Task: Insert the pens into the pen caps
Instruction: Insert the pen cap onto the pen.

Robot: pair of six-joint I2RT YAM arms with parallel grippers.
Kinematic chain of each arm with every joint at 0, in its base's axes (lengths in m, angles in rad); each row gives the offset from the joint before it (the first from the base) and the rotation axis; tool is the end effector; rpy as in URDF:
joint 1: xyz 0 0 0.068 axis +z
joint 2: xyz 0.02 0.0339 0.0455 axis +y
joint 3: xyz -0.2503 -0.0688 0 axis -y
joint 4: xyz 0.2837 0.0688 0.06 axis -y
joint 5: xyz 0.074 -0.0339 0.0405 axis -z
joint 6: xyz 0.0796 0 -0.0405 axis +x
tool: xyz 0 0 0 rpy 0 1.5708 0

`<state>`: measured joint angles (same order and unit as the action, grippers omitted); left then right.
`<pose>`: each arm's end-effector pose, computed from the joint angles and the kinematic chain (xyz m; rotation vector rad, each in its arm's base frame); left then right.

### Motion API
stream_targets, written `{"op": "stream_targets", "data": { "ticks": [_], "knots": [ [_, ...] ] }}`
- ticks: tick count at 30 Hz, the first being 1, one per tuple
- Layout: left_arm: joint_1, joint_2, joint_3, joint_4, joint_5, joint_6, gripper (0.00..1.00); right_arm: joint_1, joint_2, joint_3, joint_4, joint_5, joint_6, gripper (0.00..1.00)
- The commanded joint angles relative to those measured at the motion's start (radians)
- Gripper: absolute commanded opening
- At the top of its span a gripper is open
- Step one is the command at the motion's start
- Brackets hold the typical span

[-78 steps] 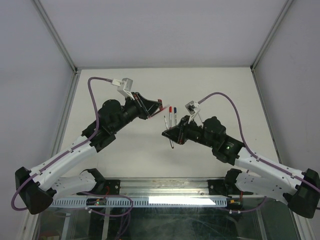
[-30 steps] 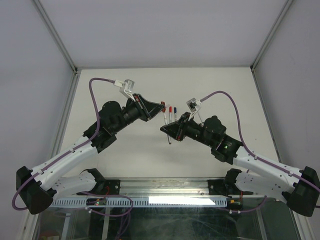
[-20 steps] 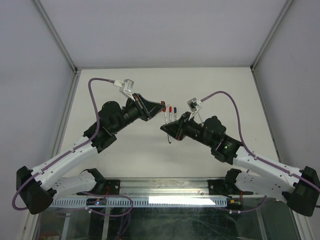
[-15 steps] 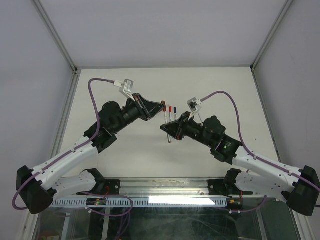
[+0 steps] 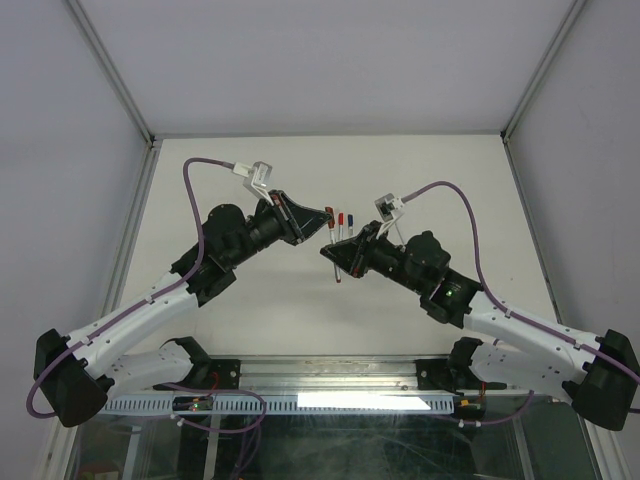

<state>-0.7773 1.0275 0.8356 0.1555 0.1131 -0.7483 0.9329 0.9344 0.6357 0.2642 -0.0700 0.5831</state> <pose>0.2314 -0.2403 0.3270 0.1215 1.7574 -1.2439 0.1821 0.2550 0.2834 -0.3624 1.7112 1.2055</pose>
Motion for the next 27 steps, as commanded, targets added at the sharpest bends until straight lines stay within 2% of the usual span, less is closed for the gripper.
{"op": "stream_targets", "data": {
  "ticks": [1,7,13,17,19,23,27],
  "knots": [
    [0.002,-0.004,0.008,0.05,0.025,-0.004,0.13,0.0,-0.025,0.05,0.057,0.034,-0.031,0.0],
    [0.002,-0.008,0.017,0.044,0.005,0.002,0.45,0.0,-0.027,0.046,0.048,0.02,-0.029,0.0],
    [0.002,0.001,0.027,0.032,-0.022,0.011,0.55,0.0,-0.038,0.028,0.049,-0.024,-0.019,0.0],
    [0.001,0.01,0.034,0.042,-0.024,0.009,0.56,0.0,-0.036,0.024,0.046,-0.066,-0.013,0.0],
    [0.003,0.014,0.038,0.05,-0.02,0.009,0.53,0.0,-0.031,0.022,0.044,-0.076,-0.01,0.0],
    [0.003,0.024,0.049,0.069,0.002,0.009,0.47,0.0,-0.021,0.025,0.043,-0.081,-0.005,0.0],
    [0.002,0.025,0.044,0.103,0.046,0.011,0.34,-0.001,-0.015,0.031,0.045,-0.071,-0.004,0.0]
  ]
}}
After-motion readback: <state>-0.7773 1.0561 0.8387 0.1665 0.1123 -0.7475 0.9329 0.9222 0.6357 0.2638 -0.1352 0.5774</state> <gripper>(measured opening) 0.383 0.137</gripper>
